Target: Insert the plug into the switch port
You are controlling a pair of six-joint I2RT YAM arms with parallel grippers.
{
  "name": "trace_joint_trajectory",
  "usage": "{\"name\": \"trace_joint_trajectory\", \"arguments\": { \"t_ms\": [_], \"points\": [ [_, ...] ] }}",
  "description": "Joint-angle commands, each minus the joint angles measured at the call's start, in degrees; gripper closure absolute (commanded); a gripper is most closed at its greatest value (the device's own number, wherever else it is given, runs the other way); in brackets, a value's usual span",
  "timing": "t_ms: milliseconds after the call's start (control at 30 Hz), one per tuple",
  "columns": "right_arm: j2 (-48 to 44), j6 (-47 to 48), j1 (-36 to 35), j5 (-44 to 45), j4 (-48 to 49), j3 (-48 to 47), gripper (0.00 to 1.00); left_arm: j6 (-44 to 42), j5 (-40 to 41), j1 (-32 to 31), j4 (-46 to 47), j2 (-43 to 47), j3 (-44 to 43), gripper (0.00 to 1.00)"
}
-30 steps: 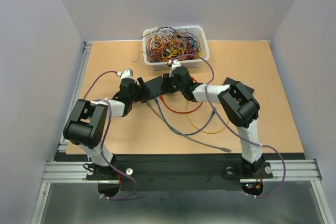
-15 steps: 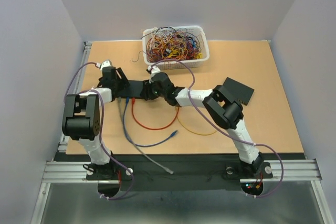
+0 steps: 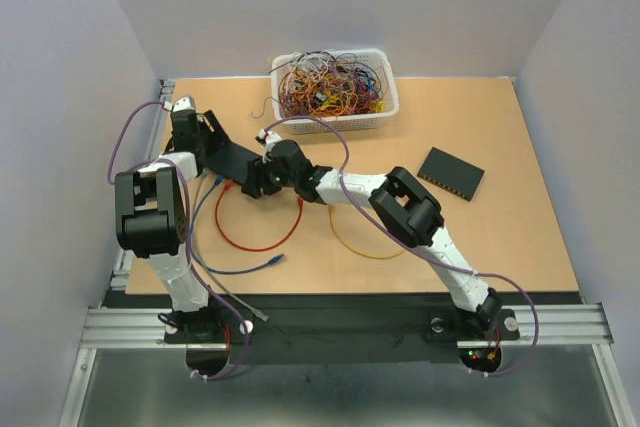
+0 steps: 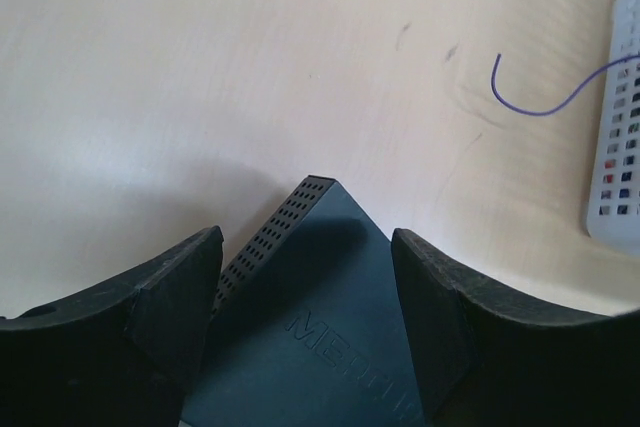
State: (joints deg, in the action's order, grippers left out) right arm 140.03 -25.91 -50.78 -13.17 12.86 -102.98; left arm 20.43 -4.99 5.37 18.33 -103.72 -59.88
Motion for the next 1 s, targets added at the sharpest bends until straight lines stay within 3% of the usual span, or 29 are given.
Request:
{"name": "trace_joint_trajectory", "arguments": {
  "t_ms": [0, 200, 433, 667, 967],
  "points": [
    [-4.7, 4.7, -1.3, 4.5, -1.9, 5.1, 0.35, 1.7, -5.6, -1.7, 0.7, 4.9, 2.7, 0.22],
    [-16.0, 9.6, -0.7, 12.8, -3.4, 13.8, 0.27, 1.5, -1.3, -1.6, 0.2, 10.2, 4.7, 0.21],
    [-30.7, 10.4, -0.6, 24.9, -3.6, 29.1, 0.25, 2.6, 4.5, -1.4, 1.8, 16.9, 8.5, 0.19],
    [-41.8, 7.6, -0.6, 35.3, -6.0, 43.7, 0.26, 3.0, 3.7, -3.8, 6.7, 23.7, 13.3, 0.19],
    [-39.2, 4.9, -0.6, 35.4, -9.9, 45.1, 0.40, 2.4, 3.3, -5.1, 7.2, 22.5, 13.6, 0.21]
  ]
}}
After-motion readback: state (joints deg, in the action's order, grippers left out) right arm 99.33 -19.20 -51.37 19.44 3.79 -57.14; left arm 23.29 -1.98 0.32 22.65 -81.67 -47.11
